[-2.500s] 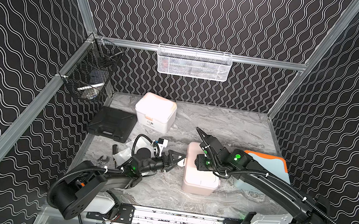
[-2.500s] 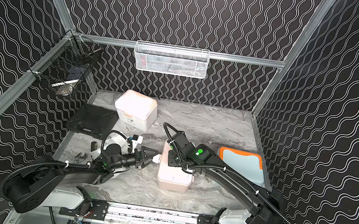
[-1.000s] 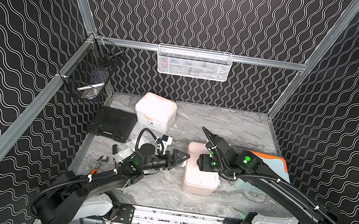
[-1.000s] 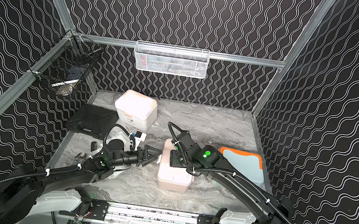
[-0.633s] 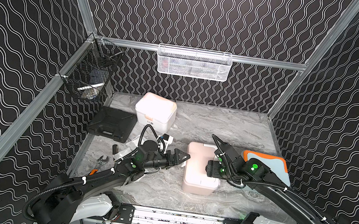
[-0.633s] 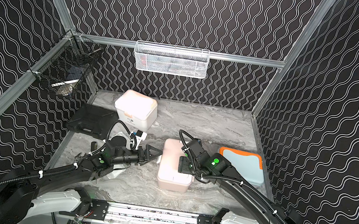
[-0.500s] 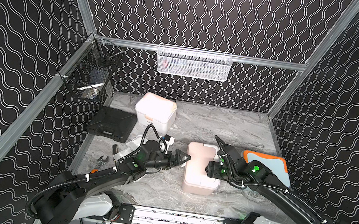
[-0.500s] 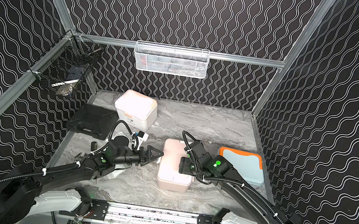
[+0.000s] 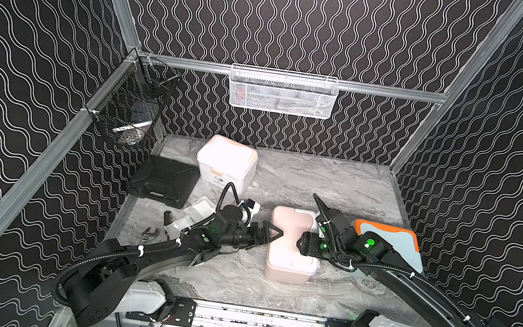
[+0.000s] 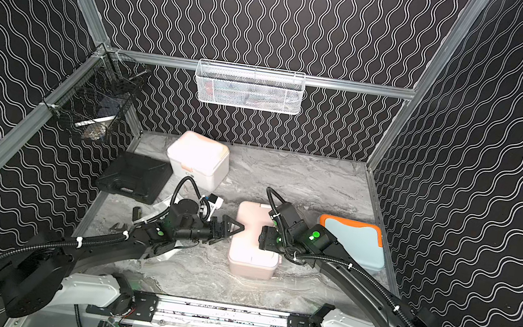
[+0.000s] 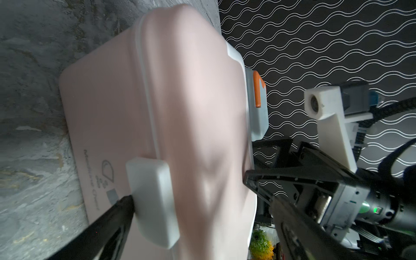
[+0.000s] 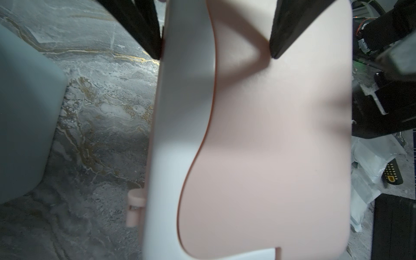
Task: Open first aid kits and take out gauze
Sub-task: Fasten the fastener of the first aid kit, then move the first aid kit to the center of the board.
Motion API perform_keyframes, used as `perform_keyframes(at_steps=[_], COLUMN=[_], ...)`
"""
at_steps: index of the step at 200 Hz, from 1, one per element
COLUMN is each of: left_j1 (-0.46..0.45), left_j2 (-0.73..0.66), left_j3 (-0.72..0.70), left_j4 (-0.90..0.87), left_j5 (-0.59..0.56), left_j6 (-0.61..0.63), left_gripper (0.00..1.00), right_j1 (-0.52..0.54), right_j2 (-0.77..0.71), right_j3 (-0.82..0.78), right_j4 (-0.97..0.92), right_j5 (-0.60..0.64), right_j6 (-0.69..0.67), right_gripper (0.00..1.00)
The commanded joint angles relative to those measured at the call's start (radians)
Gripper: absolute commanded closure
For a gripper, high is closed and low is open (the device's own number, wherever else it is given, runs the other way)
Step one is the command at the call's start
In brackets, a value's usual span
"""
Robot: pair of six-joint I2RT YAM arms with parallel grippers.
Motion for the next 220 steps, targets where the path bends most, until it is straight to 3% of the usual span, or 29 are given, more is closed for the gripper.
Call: perform_keyframes(at_steps=[1,39,75,92,117,176,220], left_j1=[-0.008,0.001,0.011,0.011,0.011,0.005,-0.010], left_j2=[-0.001,-0.090,-0.201,-0.244,-0.296,-0.374,-0.322], left_j3=[0.003,-0.012,0.001,0.011,0.013,0.006,0.008], left_j4=[0.098,-0.079,-0.275,-0.354,-0.417,-0.472,-0.434], left_j5=[0.037,-0.059,-0.122,-0.137,-0.135,-0.108,-0.103], left_j6=[0.003,0.064,0.134,0.162,0.174,0.165,0.160], left_gripper=[0.01,0.01,0.01,0.01,0.01,0.01,0.01], right_j1=[-0.001,-0.045,-0.067,-0.067,-0.032,0.250,0.270], right_j2=[0.036,0.099,0.062,0.027,-0.035,-0.171,-0.200], right_j3=[0.005,0.059,0.140,0.152,0.143,0.017,-0.118], right_j4=[0.043,0.061,-0.028,-0.066,-0.088,-0.064,0.030], right_j5=[-0.074,-0.093,-0.019,-0.027,-0.136,-0.266,-0.275], right_j6=[-0.028,-0.057,-0.066,-0.073,-0.077,0.011,0.071], right_gripper=[0.25,0.22,0.00,0.00,0.00,0.07,0.12])
